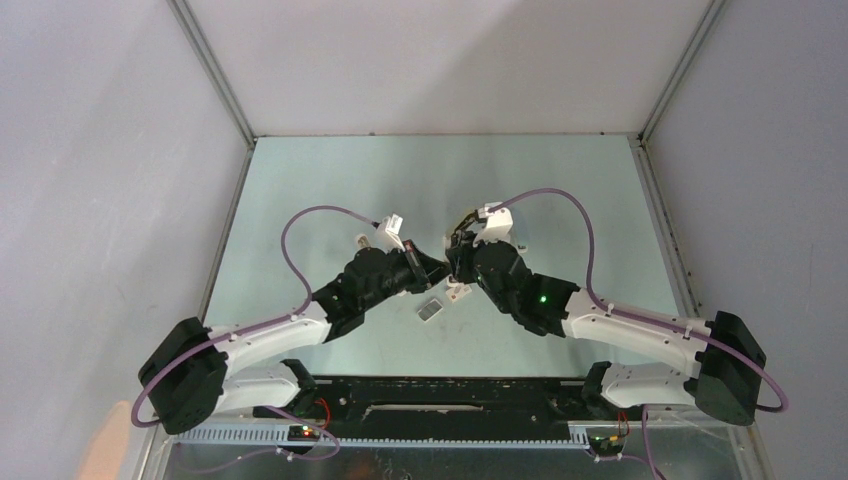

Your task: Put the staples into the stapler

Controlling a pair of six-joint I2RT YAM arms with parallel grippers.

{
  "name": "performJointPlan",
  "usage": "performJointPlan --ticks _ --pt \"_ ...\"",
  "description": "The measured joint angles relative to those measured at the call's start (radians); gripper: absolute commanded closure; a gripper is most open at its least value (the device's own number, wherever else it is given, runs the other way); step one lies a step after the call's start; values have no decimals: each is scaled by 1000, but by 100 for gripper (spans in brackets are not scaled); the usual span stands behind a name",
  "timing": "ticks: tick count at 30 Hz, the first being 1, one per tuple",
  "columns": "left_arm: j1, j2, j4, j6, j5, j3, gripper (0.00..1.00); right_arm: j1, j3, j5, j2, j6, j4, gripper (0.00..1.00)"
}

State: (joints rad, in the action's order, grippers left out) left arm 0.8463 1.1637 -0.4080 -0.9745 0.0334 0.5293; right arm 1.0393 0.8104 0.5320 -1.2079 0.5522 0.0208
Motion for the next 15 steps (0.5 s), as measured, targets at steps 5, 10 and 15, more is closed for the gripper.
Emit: performJointPlan --ticks 5,10,15 --pt "0 -1 1 18 -3 0 59 -1 1 -11 0 -31 5 95" --pt "-11 -27 26 47 -15 -19 35 -31 20 -65 -5 -99 -10 96" --pt "-41 -187 180 122 -69 -42 13 -96 59 -142 -54 -181 -27 98"
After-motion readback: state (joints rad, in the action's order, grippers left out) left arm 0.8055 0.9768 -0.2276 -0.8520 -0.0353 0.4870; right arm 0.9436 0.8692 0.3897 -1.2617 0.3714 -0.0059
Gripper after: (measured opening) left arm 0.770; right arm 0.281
